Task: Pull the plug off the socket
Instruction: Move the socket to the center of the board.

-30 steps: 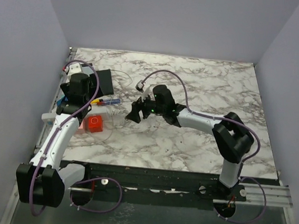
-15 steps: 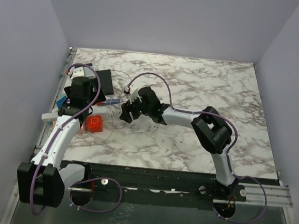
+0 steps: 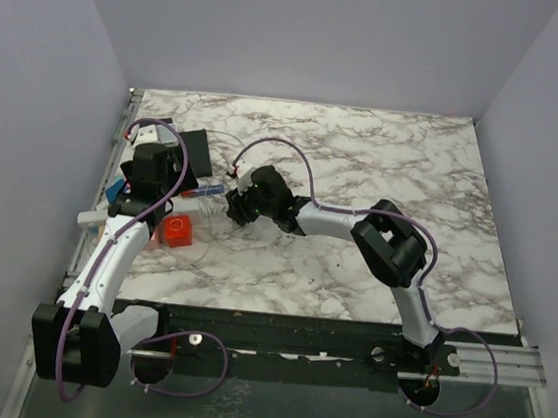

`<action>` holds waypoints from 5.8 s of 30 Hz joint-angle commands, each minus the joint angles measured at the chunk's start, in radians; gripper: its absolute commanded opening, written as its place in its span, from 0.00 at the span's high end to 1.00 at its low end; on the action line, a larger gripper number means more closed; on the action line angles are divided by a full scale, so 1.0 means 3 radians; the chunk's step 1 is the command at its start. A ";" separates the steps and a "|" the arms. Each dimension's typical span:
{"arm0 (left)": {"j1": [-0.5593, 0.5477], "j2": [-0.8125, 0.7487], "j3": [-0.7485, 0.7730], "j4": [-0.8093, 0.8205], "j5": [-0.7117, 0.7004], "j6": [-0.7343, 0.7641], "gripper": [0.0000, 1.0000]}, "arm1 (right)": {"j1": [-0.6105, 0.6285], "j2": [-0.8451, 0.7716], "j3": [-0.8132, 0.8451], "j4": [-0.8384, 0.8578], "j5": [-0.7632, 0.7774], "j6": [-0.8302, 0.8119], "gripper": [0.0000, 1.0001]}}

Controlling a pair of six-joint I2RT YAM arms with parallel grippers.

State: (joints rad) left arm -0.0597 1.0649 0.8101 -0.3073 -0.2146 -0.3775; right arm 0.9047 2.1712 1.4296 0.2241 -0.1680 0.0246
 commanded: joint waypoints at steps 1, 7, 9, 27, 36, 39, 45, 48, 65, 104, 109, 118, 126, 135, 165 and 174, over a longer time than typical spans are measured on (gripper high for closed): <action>0.0016 -0.0050 -0.0042 0.0063 0.0076 0.0025 0.01 | 0.0042 0.0136 0.0073 0.0096 0.0175 -0.0162 0.52; 0.0018 -0.0027 -0.0044 0.0063 0.0048 0.0020 0.01 | 0.0052 0.0195 0.0120 0.0067 0.0126 -0.0226 0.67; 0.0015 -0.0022 -0.0041 0.0063 0.0071 0.0028 0.01 | 0.0059 0.0144 0.0072 0.0096 0.0155 -0.0207 0.94; -0.0440 -0.0132 -0.0189 0.0427 0.1176 0.0545 0.01 | 0.0059 -0.1732 -0.1324 0.0312 0.1078 -0.0089 1.00; -0.0878 -0.0350 -0.0139 0.0727 0.1588 0.0780 0.01 | 0.0050 -0.2585 -0.1514 -0.0318 0.1705 -0.0092 1.00; -0.1036 -0.0367 -0.0099 0.0755 0.1650 0.0930 0.01 | 0.0015 -0.2813 -0.1532 -0.0543 0.1756 -0.0092 1.00; -0.1484 -0.0272 -0.0076 0.0766 0.1539 0.1339 0.01 | -0.0027 -0.3150 -0.1516 -0.0887 0.1683 0.0004 1.00; -0.1650 -0.0210 -0.0021 0.0765 0.1533 0.1496 0.01 | -0.0043 -0.3273 -0.1486 -0.1009 0.1663 0.0010 1.00; -0.1947 -0.0032 0.0141 0.0510 0.1400 0.2158 0.01 | -0.0081 -0.3397 -0.1344 -0.1310 0.1695 -0.0049 1.00; -0.1952 0.0362 0.0389 0.0463 0.1988 0.1902 0.80 | -0.0082 -0.3464 -0.1038 -0.1557 0.1619 -0.0142 0.89; -0.1953 0.0376 0.0469 0.0469 0.1973 0.1785 1.00 | -0.0081 -0.3502 -0.1082 -0.1504 0.1887 -0.0092 0.62; -0.1955 0.0509 0.0655 0.0575 0.1551 0.1346 1.00 | -0.0081 -0.3743 -0.1261 -0.1407 0.2079 0.0065 0.14; -0.1954 0.0550 0.0919 0.0635 0.1109 0.1043 1.00 | -0.0081 -0.3984 -0.1456 -0.1370 0.2347 0.0224 0.10; -0.1954 0.0710 0.1156 0.0865 0.0955 0.0137 1.00 | -0.0081 -0.4250 -0.1653 -0.1317 0.2568 0.0335 0.10; -0.1966 0.0877 0.1375 0.1634 0.0602 -0.0344 1.00 | -0.0081 -0.4434 -0.1791 -0.1492 0.2720 0.0655 0.10; -0.2193 0.0945 0.0697 0.2541 0.0511 -0.1064 1.00 | -0.0081 -0.4392 -0.1831 -0.1495 0.2749 0.0763 0.10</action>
State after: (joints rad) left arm -0.6682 1.3552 1.0492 0.1558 -0.0624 -0.5224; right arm 0.8818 0.8528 0.8913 -0.2119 0.6201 0.2226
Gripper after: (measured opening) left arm 0.431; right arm 0.901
